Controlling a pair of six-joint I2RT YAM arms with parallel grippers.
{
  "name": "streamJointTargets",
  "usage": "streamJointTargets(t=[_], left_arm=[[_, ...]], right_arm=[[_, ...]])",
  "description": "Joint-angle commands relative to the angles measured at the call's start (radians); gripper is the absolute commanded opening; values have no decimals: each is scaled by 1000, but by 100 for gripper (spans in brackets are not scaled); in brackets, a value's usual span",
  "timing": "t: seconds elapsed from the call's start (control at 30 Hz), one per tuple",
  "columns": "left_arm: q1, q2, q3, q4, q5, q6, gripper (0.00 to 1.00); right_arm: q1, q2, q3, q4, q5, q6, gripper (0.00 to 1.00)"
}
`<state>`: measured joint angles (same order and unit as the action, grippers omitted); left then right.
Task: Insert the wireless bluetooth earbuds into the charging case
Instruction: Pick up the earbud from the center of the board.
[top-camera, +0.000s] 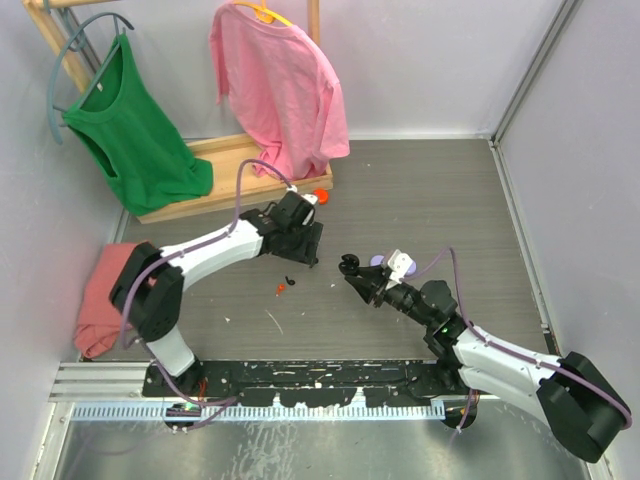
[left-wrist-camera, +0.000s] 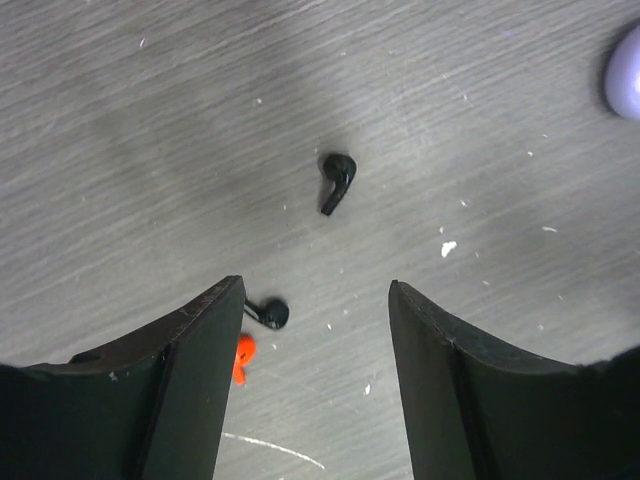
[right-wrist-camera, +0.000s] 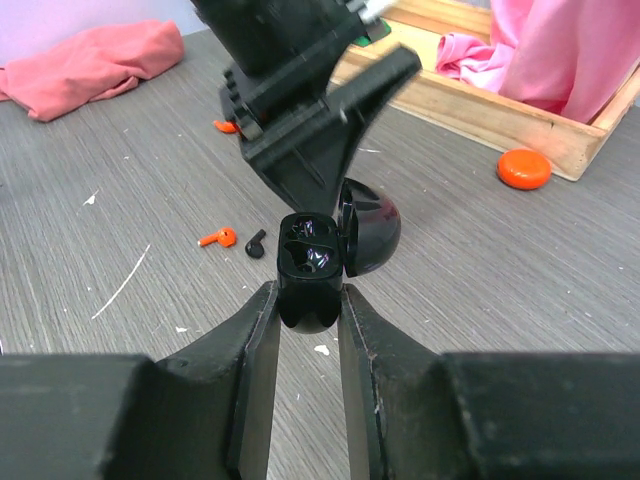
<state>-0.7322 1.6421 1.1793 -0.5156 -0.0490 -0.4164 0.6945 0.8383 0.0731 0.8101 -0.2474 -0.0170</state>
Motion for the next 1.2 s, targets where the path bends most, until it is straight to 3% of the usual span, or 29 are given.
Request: streamJointTargets(t=[0.0, 0.53, 0.77, 1.17], left_arm=[[-14, 98, 124, -60, -29, 93, 61], [-25, 376, 363, -163, 45, 203, 46], [-25, 418, 380, -190, 41, 206, 39], [-26, 491, 412, -204, 26, 201, 36]], right_arm=[[4, 12, -7, 120, 30, 3, 1], [5, 25, -11, 133, 14, 12, 1], [4, 15, -9, 125, 11, 12, 1], [4, 6, -6, 112, 5, 12, 1]])
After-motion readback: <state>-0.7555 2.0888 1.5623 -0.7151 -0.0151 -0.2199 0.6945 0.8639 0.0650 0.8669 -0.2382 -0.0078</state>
